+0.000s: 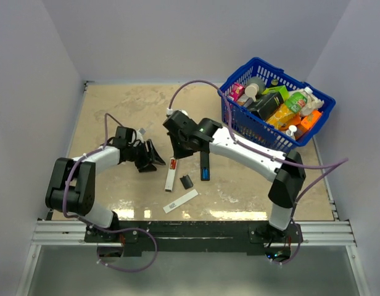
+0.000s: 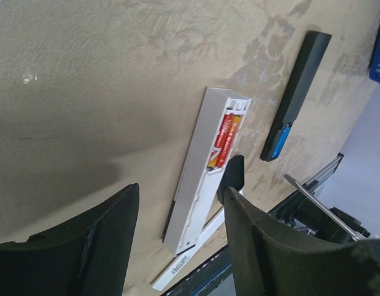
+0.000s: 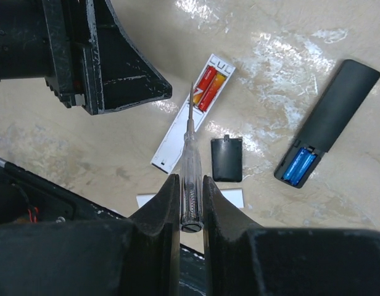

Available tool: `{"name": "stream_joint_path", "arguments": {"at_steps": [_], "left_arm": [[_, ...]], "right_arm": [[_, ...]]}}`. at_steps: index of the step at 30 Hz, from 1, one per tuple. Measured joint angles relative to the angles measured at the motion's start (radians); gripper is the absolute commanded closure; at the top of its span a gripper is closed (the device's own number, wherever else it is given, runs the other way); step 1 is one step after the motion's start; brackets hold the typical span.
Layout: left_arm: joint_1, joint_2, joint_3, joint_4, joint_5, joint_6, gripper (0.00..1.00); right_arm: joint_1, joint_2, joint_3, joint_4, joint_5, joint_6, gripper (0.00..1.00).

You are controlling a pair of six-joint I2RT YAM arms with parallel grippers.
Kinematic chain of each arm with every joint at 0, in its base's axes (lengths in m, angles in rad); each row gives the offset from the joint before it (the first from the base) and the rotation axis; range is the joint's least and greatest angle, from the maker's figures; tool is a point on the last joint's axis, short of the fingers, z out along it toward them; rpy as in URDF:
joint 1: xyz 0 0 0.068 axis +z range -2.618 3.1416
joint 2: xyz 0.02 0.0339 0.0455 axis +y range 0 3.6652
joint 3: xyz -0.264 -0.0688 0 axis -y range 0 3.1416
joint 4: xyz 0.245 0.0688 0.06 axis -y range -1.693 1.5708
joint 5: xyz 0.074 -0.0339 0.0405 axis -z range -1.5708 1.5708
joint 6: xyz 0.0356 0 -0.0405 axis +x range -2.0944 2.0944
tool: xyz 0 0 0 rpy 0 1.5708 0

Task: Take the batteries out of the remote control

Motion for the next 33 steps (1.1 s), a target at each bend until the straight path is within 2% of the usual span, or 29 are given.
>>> {"name": "stream_joint_path", "arguments": {"at_steps": [6, 13, 19, 33], "left_arm": [[0.011, 0.045, -0.001, 0.035, 0.057, 0.035, 0.47], [0.011, 0.046, -0.025, 0.103, 0.106, 0.04, 0.54], [0.011, 0.092, -0.083, 0.146, 0.164, 0.03, 0.54], [0.011, 0.119, -0.087, 0.191, 0.218, 0.022, 0.6]], "right_arm": [[0.0, 0.12, 0.082, -0.067, -0.029, 0.004, 1.0], [0.0, 0.161, 0.114, -0.114, -0.041, 0.016, 1.0], [0.0, 0.161, 0.156, -0.139, -0.04, 0.031, 1.0], [0.0, 0.209, 0.211, -0.178, -0.024, 0.039, 1.0]]}}
